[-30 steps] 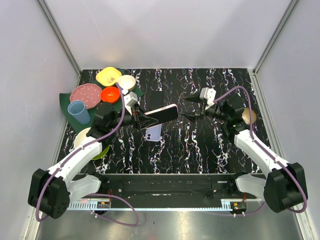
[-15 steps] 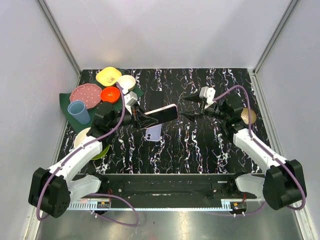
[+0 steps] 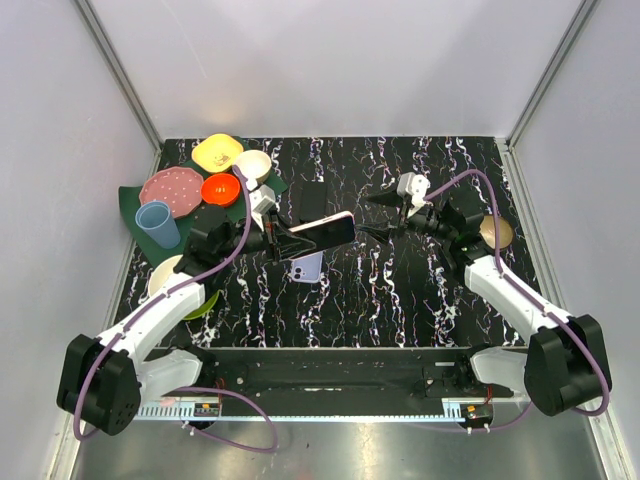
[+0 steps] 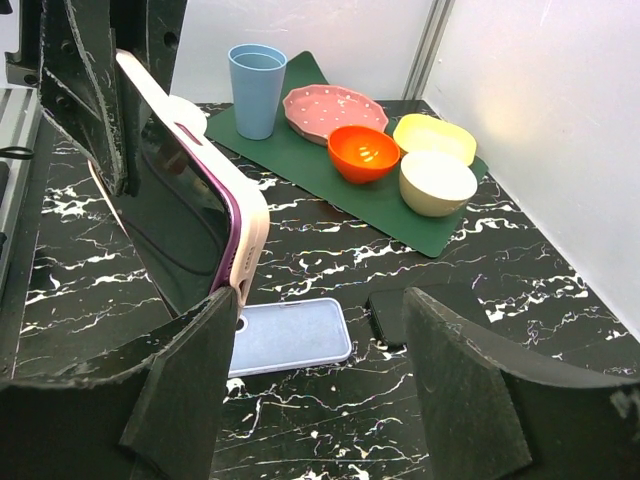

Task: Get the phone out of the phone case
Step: Remove the phone case from the phone.

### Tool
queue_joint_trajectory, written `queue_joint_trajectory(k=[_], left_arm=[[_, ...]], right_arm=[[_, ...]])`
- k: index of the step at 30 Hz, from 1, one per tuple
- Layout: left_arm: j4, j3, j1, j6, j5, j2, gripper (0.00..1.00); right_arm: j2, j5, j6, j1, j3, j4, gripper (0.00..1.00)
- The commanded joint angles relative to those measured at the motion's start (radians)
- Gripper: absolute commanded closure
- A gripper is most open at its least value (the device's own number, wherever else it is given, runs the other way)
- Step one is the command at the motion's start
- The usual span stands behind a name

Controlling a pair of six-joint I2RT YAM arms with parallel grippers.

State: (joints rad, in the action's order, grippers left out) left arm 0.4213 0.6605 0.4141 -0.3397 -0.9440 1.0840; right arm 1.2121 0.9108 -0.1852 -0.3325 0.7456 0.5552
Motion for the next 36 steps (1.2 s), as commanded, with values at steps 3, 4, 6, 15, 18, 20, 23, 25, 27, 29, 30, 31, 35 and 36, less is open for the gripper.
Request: queue_joint_trajectory(k=[3,4,6,15,18,20,23,25,27,29,30,31,35,36], left_arm=[[0.132,0.024,0.046,-0.025,-0.205,-0.007,1.0],[0.132,0.024,0.048,-0.025,-0.21,-0.007,1.0],[0.134,0.024,0.052,-0.025,-0.225,-0.007,1.0],[0.132,0.025,0.058,-0.021,-0.249,-0.007,1.0],[0.134,0.025,0.058,-0.021,-0.249,-0.007,1.0],[0.134,0.025,0.06,-0.021,-0.251,-0.007,1.0],[0.135,0.025,0.06,-0.021,-0.246,-0.007,1.0],[0.137,0.024,0.06,-0.019,-0.243,-0.007,1.0],[0.139,0.024,0.06,-0.019,-0.242,-0.009,1.0],[0.139,0.024,0.06,-0.018,-0.233,-0.009,1.0],[0.139,0.024,0.06,-0.016,-0.23,-0.009,1.0],[0.139,0.022,0.058,-0.015,-0.22,-0.01,1.0],[0.139,0.022,0.055,-0.007,-0.193,-0.015,1.0],[0.137,0.022,0.054,-0.004,-0.187,-0.016,1.0]], right_arm=[[0.024,-0.038,-0.008,0.006,0.003,0.037,0.28],[0.029,-0.035,-0.007,0.003,0.003,0.037,0.28],[0.032,-0.035,-0.007,0.004,0.005,0.037,0.28],[0.043,0.066,0.016,0.004,0.005,0.037,0.28],[0.047,0.146,0.042,0.004,0.003,0.051,0.28],[0.049,0.177,0.065,0.006,0.0,0.064,0.28],[0.052,0.223,0.078,0.004,0.0,0.066,0.28],[0.052,0.24,0.081,0.006,-0.002,0.066,0.27],[0.053,0.25,0.087,0.004,-0.002,0.068,0.27],[0.053,0.255,0.092,0.004,-0.002,0.071,0.27],[0.053,0.26,0.093,0.004,-0.002,0.071,0.27],[0.052,0.261,0.093,0.004,-0.002,0.071,0.27],[0.047,0.276,0.098,0.004,0.0,0.069,0.27],[0.041,0.286,0.105,0.004,0.0,0.069,0.26]])
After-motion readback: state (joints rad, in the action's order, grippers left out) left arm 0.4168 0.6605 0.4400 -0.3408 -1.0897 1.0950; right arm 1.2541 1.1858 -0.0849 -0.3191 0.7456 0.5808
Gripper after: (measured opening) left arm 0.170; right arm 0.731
